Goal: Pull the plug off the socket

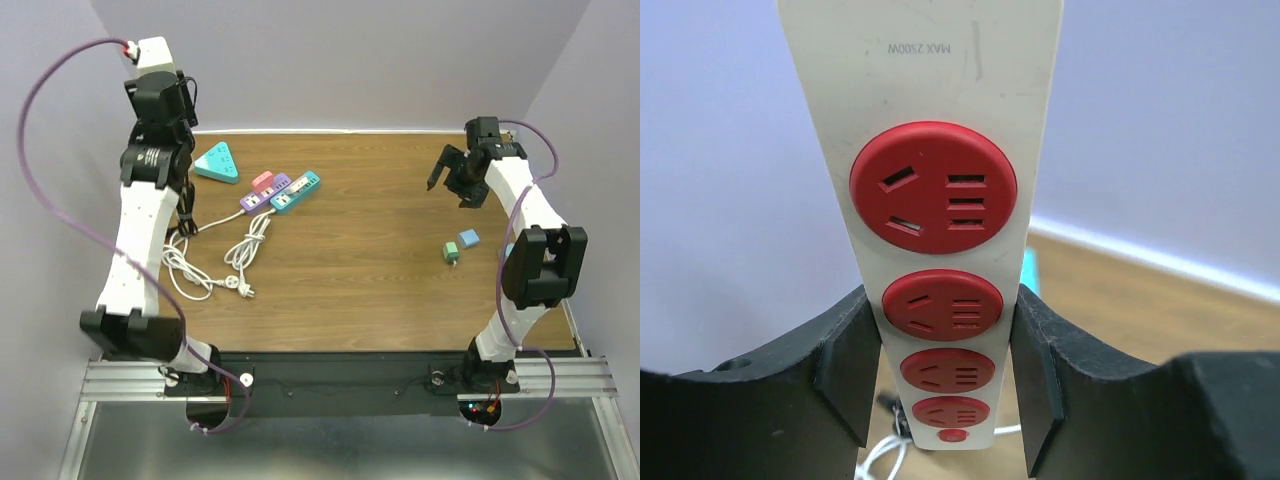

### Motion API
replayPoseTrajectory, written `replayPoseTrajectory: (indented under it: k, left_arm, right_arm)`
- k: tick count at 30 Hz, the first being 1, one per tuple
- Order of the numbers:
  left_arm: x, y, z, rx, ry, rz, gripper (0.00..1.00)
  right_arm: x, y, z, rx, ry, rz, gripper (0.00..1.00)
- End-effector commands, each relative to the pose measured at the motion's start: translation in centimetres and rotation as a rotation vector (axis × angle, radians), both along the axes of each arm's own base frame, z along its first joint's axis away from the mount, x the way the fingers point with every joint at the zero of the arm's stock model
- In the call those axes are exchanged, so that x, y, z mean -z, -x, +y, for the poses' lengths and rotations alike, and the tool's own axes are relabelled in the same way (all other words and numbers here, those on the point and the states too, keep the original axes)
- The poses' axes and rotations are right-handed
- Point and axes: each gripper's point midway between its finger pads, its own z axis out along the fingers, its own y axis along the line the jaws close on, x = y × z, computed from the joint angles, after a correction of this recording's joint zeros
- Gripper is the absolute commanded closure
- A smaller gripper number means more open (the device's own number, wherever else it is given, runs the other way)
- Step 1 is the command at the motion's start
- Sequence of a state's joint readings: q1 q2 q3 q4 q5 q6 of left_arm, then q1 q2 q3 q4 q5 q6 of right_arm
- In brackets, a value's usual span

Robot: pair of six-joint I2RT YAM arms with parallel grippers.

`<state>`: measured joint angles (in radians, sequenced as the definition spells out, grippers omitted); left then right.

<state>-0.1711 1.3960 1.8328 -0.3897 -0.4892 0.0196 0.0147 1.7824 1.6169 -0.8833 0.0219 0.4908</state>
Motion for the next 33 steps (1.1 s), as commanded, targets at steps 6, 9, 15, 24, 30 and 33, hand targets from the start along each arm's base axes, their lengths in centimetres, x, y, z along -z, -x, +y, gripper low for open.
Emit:
replayPoseTrajectory:
  k: [6, 9, 15, 24, 30, 33]
  left_arm:
    - [7.8, -7.2, 8.1, -0.181, -0.062, 0.055, 1.00]
    - [10.1, -9.4, 9.0, -0.200, -0.075, 0.103, 1.00]
    - [16.4, -13.5, 9.6, -0.219, -0.053, 0.215, 1.00]
    - [26.6, -17.6, 9.0, -0.176, 0.034, 0.413, 0.61]
    - [31.5, -18.3, 8.8, -0.113, 0.115, 0.492, 0.51]
    - [32.5, -18.6, 9.2, -0.097, 0.160, 0.495, 0.48]
  right_arm:
    - [-1.7, -0.7, 1.9, -0.054, -0.012, -0.057, 0.00]
    - [-1.6, -0.2, 1.8, -0.056, -0.009, -0.057, 0.00]
    - [-1.1, 0.3, 1.9, -0.059, -0.008, -0.051, 0.00]
    - [-0.4, 0.8, 3.0, -0.099, -0.037, -0.037, 0.00]
    - [-0.5, 1.1, 4.9, -0.148, -0.057, -0.041, 0.00]
    - [-0.7, 1.2, 5.6, -0.166, -0.062, -0.045, 0.00]
